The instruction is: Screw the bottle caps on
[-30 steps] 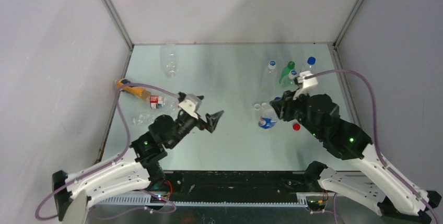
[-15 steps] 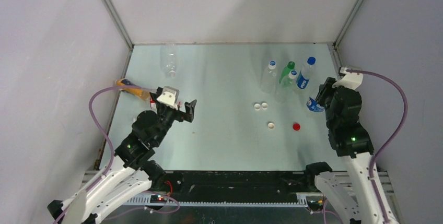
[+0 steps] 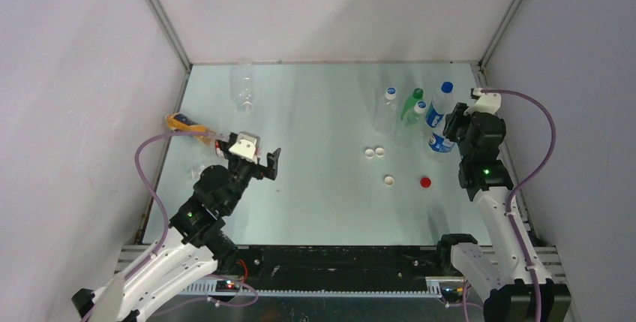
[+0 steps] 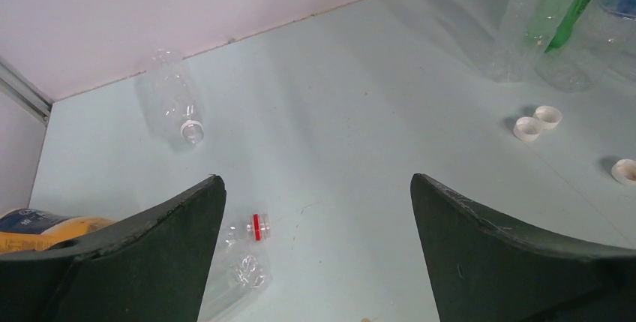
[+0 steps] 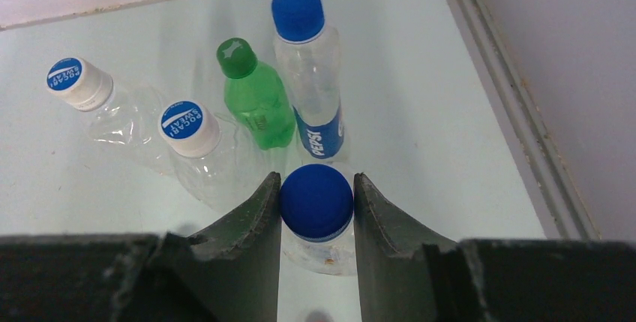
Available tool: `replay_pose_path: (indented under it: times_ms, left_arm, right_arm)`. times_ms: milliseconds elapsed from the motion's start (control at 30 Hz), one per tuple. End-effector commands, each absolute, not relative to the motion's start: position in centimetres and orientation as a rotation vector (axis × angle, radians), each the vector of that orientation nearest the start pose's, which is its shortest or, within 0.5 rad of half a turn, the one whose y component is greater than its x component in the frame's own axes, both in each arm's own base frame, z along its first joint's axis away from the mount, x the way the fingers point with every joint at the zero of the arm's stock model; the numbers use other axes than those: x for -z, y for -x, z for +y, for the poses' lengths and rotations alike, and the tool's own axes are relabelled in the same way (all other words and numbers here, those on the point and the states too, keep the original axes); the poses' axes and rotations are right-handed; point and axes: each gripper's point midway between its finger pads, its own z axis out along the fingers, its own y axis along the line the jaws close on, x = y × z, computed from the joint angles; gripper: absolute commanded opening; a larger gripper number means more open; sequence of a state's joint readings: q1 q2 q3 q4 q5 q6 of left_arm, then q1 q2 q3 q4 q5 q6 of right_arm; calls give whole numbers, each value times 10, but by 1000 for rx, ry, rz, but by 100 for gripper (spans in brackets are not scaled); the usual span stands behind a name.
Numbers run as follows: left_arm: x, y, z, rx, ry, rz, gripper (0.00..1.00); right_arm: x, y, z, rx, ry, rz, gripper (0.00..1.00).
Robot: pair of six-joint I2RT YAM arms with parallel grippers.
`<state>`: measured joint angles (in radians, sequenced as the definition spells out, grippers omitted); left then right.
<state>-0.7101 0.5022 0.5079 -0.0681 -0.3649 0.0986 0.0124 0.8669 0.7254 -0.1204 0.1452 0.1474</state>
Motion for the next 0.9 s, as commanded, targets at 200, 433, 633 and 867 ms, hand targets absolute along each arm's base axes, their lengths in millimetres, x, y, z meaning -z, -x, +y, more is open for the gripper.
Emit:
replay_pose_path:
  times_ms: [200, 433, 633, 867]
  left_arm:
    - [-259, -249, -118, 141, -353, 1530, 100]
    - [-258, -250, -118, 140, -359, 1534, 100]
    - [-257, -249, -122, 156, -370, 1534, 100]
    - [-258, -249, -124, 166, -376, 1533, 100]
  right_arm:
    - [-234, -346, -1, -37, -124, 1805, 6]
    - [-223, -346, -1, -29, -116, 1846, 28]
    - [-225, -343, -2, -25, -113, 1841, 44]
    - [-232, -341, 1, -39, -99, 1819, 61]
